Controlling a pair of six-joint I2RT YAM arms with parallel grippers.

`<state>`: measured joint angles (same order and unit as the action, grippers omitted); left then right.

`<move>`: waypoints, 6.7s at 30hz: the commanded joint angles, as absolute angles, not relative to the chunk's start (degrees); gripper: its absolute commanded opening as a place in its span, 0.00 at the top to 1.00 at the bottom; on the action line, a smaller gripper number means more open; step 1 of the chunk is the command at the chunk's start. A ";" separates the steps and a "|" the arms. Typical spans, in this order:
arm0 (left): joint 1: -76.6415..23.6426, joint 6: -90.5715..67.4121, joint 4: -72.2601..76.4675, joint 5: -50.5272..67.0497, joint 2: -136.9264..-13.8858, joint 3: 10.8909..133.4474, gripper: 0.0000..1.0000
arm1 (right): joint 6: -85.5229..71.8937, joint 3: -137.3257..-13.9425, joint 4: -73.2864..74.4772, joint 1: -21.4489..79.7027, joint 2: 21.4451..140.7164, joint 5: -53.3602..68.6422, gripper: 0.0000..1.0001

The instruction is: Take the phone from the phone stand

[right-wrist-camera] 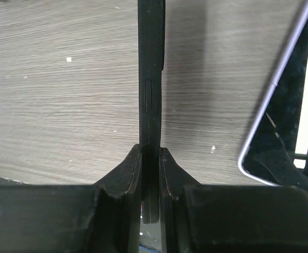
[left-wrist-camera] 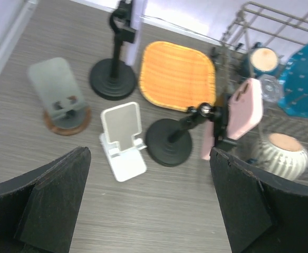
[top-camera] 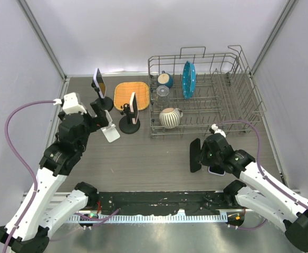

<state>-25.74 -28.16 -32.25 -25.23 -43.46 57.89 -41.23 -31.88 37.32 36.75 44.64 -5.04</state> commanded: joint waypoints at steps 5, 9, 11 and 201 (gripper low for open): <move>-25.31 -20.22 -26.63 -39.37 -37.53 49.22 0.00 | -45.26 -27.60 30.25 31.12 45.70 3.59 0.99; -25.31 -19.25 -26.81 -40.78 -37.97 48.52 0.00 | -45.70 -25.76 28.65 29.88 45.62 4.75 0.99; -25.31 -19.07 -26.55 -40.70 -38.23 48.52 0.00 | -46.14 -25.49 29.00 29.18 45.35 3.78 0.99; -57.22 -34.81 -44.12 -25.05 -77.43 80.25 0.83 | -13.01 -41.92 26.02 39.02 25.93 -31.73 0.08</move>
